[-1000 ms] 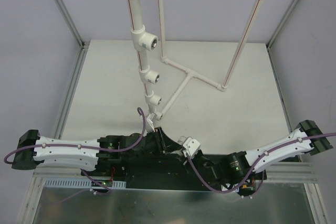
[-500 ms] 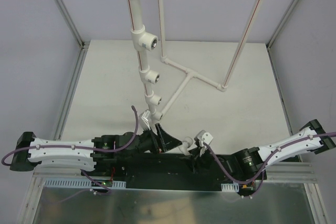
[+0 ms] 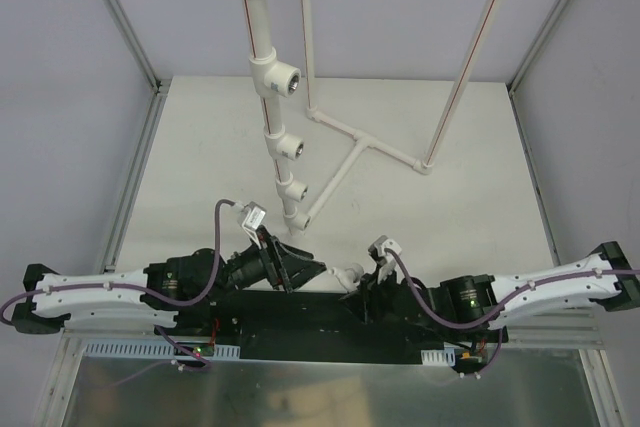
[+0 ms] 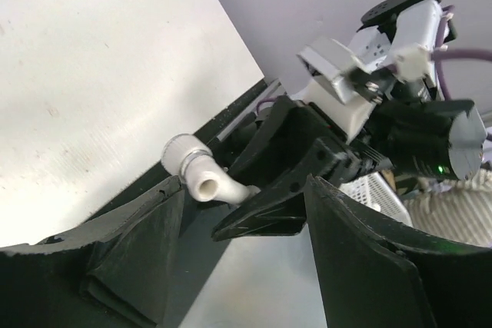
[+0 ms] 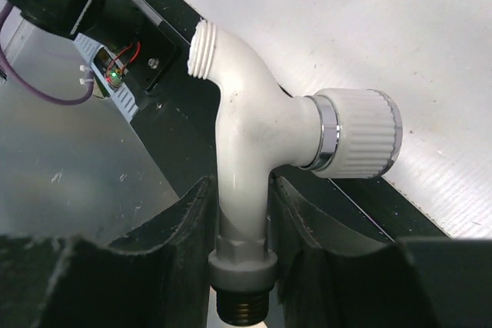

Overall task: Install the water faucets
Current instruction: Pick up the water faucet from the center of the board.

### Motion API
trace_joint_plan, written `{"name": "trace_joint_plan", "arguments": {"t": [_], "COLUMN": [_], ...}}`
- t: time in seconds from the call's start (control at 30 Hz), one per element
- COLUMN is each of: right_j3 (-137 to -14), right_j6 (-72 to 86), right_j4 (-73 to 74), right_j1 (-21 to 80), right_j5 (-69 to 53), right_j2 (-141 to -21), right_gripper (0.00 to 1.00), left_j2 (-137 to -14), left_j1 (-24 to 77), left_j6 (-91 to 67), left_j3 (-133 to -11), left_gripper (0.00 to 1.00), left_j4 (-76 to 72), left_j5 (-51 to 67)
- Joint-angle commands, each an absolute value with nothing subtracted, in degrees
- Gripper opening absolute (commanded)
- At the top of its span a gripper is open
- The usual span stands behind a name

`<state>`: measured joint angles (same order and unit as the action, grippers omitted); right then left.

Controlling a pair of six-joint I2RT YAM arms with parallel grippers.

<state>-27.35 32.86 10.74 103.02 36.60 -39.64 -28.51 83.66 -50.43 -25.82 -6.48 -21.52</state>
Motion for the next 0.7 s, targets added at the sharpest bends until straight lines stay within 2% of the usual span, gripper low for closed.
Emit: {"name": "trace_joint_plan", "arguments": {"t": [0.0,0.17,0.33,0.67], "right_j3": [-29.36,-25.85,-24.35,-22.15], "right_j6": [36.03,37.7,39.63,46.57], "right_j4": [3.36,-4.82,-10.45,-25.39], "right_j1": [94.51,84.65,80.95,79.01], "right_j5": [21.92,6.8,-6.57,-15.29], "right_j2": [-42.19,-37.54,-33.93,-35.86], "right_gripper": [0.0,0.0,0.0,0.0], "left_j2": [-26.11,-21.19,-18.02,-22.93], "left_j1": [84.02,84.02,84.02,84.02], "left_j6": [-37.19,-30.77,-25.32,-21.01], "left_j3": [-27.34,-24.7,-22.06,-21.71], "left_gripper": [0.65,0.66,0.69,0.66], "left_j4": [-6.85,-8.96,-12.12,-21.96], "left_j5": [-19.34,-16.44,-13.37,-6.95]}}
